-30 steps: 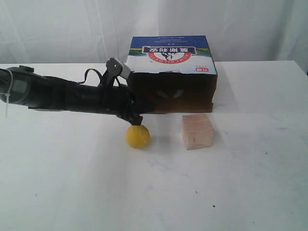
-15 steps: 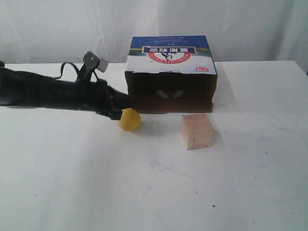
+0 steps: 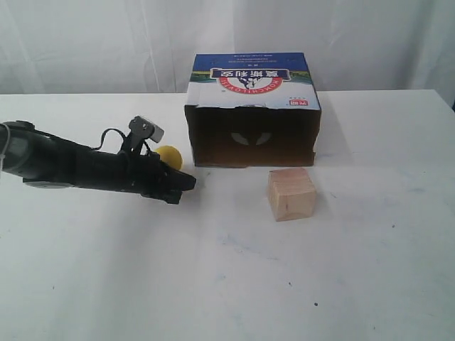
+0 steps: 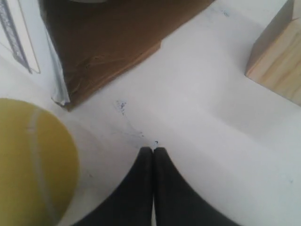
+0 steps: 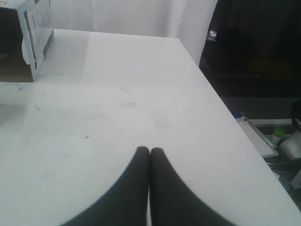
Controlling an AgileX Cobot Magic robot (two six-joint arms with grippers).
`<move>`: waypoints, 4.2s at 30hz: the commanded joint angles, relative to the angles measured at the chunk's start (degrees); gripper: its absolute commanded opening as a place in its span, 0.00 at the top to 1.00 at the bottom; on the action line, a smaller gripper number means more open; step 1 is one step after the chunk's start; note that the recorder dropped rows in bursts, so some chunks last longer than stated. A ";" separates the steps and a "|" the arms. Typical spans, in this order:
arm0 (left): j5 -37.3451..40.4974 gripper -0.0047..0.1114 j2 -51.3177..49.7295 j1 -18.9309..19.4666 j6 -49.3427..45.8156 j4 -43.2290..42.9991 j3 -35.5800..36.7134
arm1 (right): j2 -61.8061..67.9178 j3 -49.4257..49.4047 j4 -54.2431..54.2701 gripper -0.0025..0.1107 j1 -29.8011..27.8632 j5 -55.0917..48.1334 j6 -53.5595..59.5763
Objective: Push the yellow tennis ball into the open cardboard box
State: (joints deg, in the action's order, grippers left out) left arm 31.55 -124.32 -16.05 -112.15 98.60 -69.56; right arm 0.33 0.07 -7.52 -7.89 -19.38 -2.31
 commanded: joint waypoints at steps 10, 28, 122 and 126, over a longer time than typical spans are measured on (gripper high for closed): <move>5.52 0.96 8.68 16.12 -9.04 1.35 -10.86 | -0.33 -0.07 0.00 0.98 -0.19 0.14 -0.14; 4.77 0.96 -13.70 15.33 21.66 -27.14 -27.73 | -0.33 -0.07 0.00 0.98 -0.19 0.14 -0.14; 30.07 0.96 11.60 -0.53 17.60 -19.31 8.88 | -0.33 -0.07 0.00 0.98 -0.19 0.14 -1.15; 21.44 0.96 10.65 -5.76 17.44 -21.22 9.13 | -0.33 -0.07 0.00 0.98 -0.19 0.14 -1.15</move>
State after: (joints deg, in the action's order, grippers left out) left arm 57.80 -113.18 -18.86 -93.99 78.15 -60.93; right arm 0.33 0.07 -7.52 -7.89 -19.38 -3.35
